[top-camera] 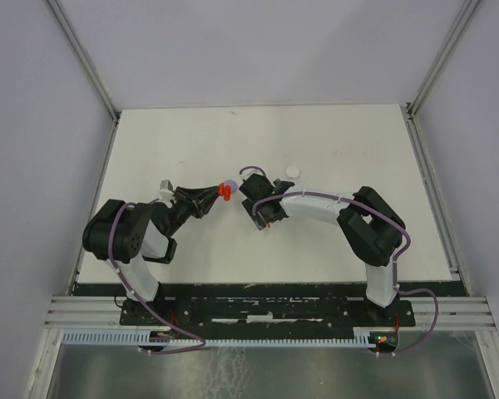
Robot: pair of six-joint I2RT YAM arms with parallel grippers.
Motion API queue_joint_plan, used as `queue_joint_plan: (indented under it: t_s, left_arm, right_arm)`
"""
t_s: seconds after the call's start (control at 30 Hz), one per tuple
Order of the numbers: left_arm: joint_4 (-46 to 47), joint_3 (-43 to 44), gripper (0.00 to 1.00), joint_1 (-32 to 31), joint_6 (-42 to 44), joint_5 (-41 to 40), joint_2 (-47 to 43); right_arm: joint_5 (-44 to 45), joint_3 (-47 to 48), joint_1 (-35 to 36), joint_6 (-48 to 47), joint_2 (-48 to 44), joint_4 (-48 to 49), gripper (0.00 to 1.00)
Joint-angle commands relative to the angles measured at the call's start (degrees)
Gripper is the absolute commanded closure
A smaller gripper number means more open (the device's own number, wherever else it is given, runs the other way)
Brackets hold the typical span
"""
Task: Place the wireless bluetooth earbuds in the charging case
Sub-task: Move the earbud to the center of the board, then pick up the earbud from the center of the board.
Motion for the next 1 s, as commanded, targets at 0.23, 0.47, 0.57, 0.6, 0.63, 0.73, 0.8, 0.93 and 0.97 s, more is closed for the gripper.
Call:
queue_joint_plan:
  t_s: [0.23,0.47,0.57,0.6,0.63,0.73,0.8,0.93,0.97]
  left_arm:
    - [11.5,0.2,0.97,1.1,0.1,1.8,-0.2]
    - [11.4,-0.4,0.97,1.8,0.1,2.2,-0.8]
    - [11.4,-0.5,0.97,2.0,0.0,2.4,-1.0]
    - [11.5,-0.5,0.97,2.0,0.0,2.4,-1.0]
    - [11.4,-0.5,0.97,2.1,0.1,2.5,-1.0]
    - [11.5,-0.5,0.97,2.2,0.0,2.6,-0.9]
    - [11.5,-0.5,0.97,2.3,0.1,2.6,-0.9]
    - [11.5,-0.7,0.97,2.3,0.1,2.6,-0.8]
    - [11.5,-0.6,0.97,2.3,0.1,2.6,-0.8]
  right_arm:
    - [-7.4,-2.6,0.3,4.1,-2.5,6.1,0.15]
    - [-7.4,-2.3,0.2,5.8,-1.5,6.9,0.3]
    - [-7.1,-2.4,0.0,6.6,-1.5,6.9,0.38]
    - [-7.1,-2.6,-0.1,6.9,-1.6,7.1,0.39]
    - [-7.3,-2.7,-0.3,7.0,-1.6,7.2,0.41]
    - [-7.8,-3.0,-0.7,7.2,-1.7,7.5,0.46]
    - [-8.5,-3.2,-0.9,7.5,-1.7,7.7,0.48]
    - [-9.4,-3.2,-1.3,8.0,-1.4,7.9,0.49]
    - [-9.7,-3.1,-1.5,8.2,-1.3,8.0,0.5]
